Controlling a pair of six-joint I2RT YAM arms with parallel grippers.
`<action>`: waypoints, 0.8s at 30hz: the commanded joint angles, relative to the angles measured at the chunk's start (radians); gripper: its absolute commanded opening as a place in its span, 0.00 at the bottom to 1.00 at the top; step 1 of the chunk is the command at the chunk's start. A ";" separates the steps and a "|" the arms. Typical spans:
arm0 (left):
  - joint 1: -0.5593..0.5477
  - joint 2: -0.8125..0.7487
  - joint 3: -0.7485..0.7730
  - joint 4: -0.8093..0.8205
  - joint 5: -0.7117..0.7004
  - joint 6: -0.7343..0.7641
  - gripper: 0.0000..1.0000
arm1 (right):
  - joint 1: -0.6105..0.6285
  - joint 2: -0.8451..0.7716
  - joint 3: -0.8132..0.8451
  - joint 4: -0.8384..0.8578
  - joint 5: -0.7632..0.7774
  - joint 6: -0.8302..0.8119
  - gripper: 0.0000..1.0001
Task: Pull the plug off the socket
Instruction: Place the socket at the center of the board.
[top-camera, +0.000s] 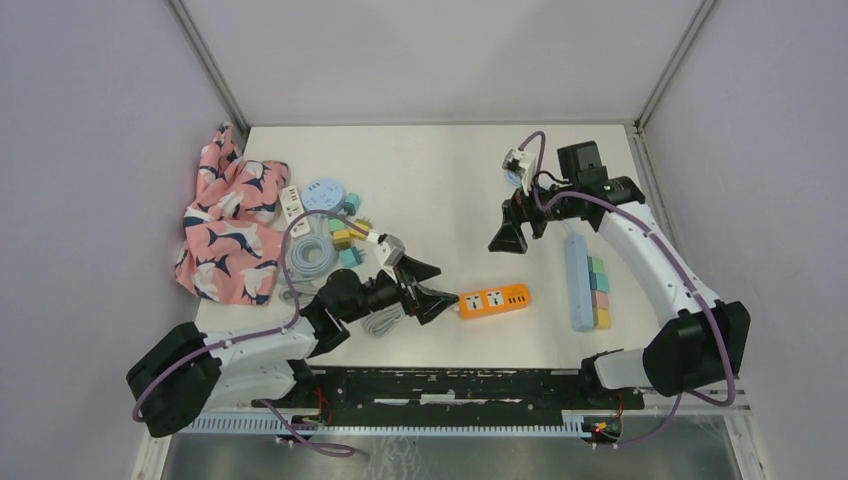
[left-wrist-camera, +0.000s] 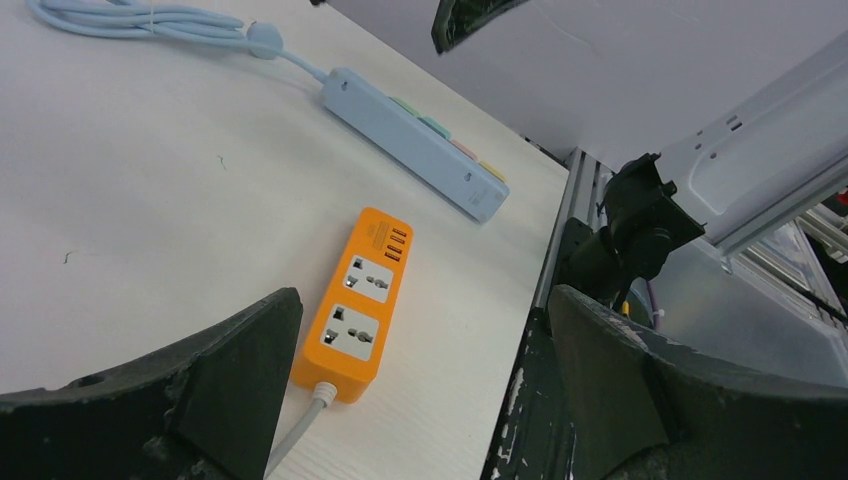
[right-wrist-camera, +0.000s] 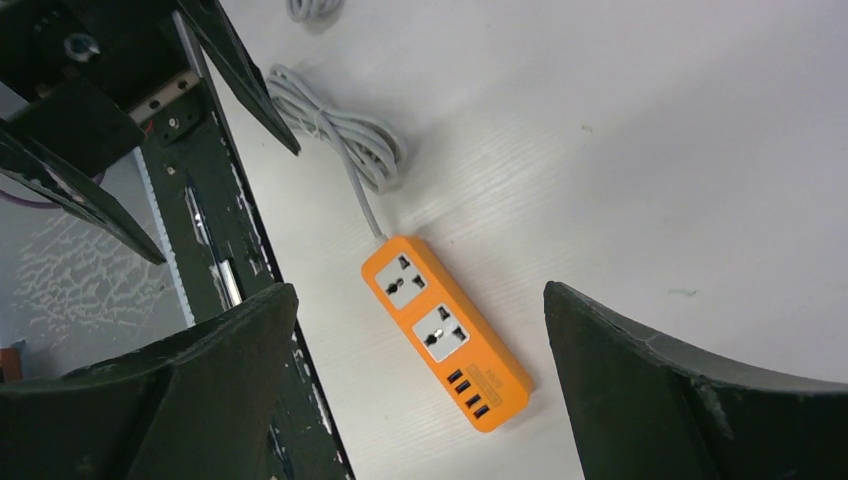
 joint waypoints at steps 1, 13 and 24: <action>-0.003 0.039 0.009 0.097 -0.012 0.063 0.99 | -0.033 -0.070 -0.123 0.122 0.032 0.008 0.99; -0.109 0.236 0.114 -0.001 0.025 0.447 0.99 | -0.083 -0.065 -0.126 0.097 0.028 -0.006 1.00; -0.110 0.543 0.275 -0.098 0.083 0.709 0.99 | -0.092 -0.078 -0.135 0.108 0.017 0.003 0.99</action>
